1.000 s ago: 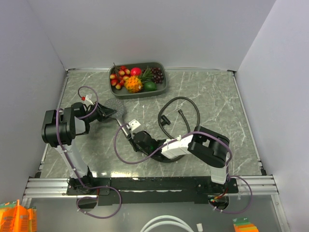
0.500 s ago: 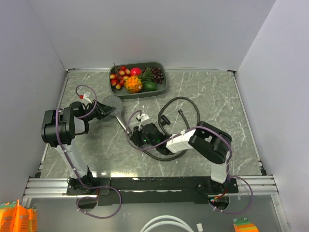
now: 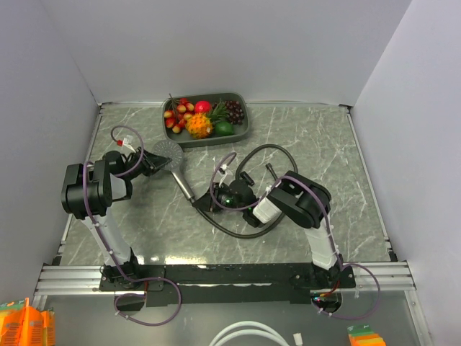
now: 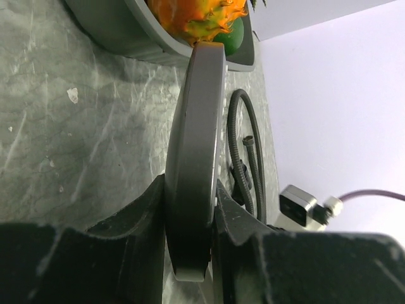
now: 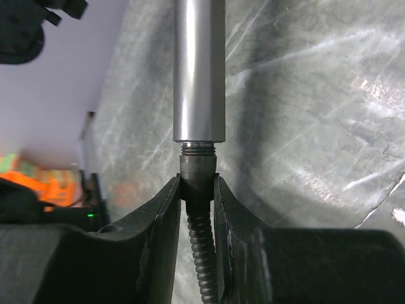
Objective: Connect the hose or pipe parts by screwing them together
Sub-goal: Install the bathroom fixture on the pipeline.
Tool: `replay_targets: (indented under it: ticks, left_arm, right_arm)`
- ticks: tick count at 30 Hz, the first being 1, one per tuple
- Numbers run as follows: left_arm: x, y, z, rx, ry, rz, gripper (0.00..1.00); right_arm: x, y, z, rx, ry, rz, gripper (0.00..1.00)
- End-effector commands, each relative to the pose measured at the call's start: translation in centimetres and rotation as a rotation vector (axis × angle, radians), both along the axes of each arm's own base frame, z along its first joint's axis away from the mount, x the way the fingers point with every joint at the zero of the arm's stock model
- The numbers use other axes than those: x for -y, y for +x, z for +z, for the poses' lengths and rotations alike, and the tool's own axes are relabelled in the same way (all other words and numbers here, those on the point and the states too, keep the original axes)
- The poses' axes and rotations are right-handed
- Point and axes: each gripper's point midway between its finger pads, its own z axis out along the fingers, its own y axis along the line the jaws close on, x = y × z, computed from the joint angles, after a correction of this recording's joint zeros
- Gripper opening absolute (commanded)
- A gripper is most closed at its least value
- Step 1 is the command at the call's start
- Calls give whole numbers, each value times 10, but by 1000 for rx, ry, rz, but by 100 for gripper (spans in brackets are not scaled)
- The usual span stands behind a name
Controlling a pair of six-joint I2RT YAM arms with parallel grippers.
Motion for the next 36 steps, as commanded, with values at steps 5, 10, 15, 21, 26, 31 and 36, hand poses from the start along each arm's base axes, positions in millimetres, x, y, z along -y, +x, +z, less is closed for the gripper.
replay_targets:
  ticks: [5,10,15,21,26,31,36]
  left_arm:
    - [18,-17,6,26,-28,-128,1]
    - [16,-16,7,27,-25,-118,1]
    - [12,-14,8,28,-23,-103,1]
    - [8,-11,5,20,-10,-78,1]
    - [8,-11,3,12,-11,-78,1]
    - [6,-10,3,17,-3,-72,1]
    - [7,-11,3,18,-4,-75,1]
  right_arm:
    - [-6,14,103,135,395,15,26]
    - [-2,17,92,134,293,-3,60]
    - [12,24,64,124,53,-43,84]
    - [29,24,62,408,-515,-75,83]
    - [34,14,71,545,-809,-106,75]
    - [16,1,64,625,-995,-82,72]
    - [10,-2,55,657,-1121,-88,71]
